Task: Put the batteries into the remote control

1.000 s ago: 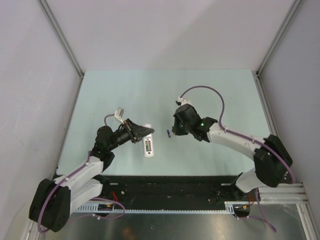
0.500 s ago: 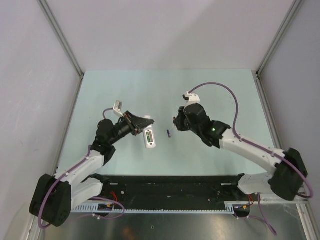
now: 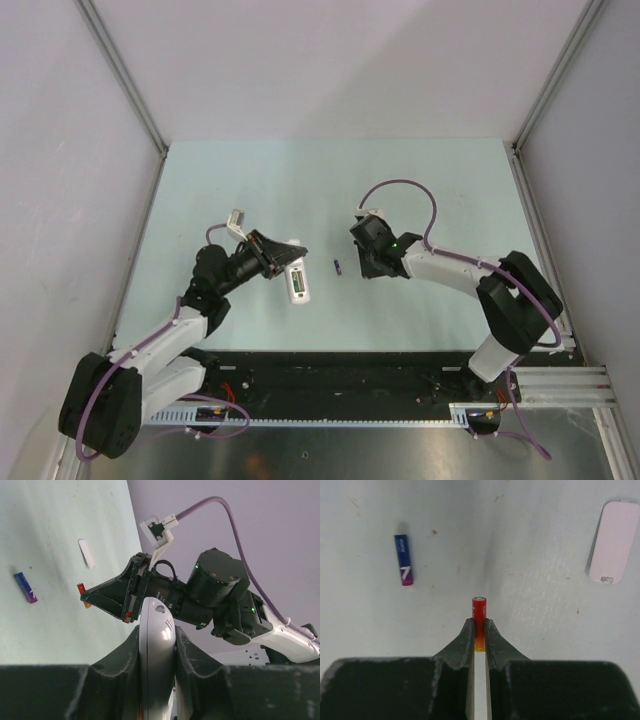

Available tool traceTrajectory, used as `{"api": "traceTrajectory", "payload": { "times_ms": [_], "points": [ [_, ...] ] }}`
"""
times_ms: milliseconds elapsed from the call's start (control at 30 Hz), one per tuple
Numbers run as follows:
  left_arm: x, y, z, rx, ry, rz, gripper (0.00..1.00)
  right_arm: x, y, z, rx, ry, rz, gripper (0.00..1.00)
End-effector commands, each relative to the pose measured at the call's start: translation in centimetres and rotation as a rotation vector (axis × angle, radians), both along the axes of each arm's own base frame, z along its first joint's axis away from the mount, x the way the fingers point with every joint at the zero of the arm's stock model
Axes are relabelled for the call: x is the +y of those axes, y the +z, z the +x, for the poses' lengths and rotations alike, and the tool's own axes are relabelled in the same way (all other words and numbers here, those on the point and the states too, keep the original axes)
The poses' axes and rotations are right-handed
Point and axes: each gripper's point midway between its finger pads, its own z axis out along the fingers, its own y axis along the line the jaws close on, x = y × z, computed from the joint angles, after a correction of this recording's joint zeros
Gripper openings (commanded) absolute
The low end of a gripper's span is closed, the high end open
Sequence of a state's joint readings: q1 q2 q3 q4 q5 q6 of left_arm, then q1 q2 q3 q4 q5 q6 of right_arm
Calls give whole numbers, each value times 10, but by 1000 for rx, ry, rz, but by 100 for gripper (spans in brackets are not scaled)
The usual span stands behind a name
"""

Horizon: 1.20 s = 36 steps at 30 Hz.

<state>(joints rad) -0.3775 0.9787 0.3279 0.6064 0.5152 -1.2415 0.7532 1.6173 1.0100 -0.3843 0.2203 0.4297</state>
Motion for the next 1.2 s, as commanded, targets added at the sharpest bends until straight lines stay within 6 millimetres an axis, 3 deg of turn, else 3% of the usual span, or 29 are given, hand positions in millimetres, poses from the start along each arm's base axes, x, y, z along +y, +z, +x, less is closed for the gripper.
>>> {"api": "traceTrajectory", "payload": {
  "times_ms": [0, 267, 500, 700, 1167],
  "points": [
    [2, 4, -3, -22, 0, -13, 0, -4, -7, 0, 39, 13, -68, 0],
    [1, 0, -5, -16, -12, -6, 0, -4, -24, -6, 114, 33, -115, 0],
    [0, 0, -6, -18, -19, -2, 0, -5, -26, -7, 143, 37, -136, 23],
    [0, -2, -6, -18, -22, 4, 0, -8, -25, -6, 149, 35, -148, 34],
    [-2, -5, -7, -8, -39, 10, 0, -9, -26, -20, 224, 88, -167, 31]
  ]
}}
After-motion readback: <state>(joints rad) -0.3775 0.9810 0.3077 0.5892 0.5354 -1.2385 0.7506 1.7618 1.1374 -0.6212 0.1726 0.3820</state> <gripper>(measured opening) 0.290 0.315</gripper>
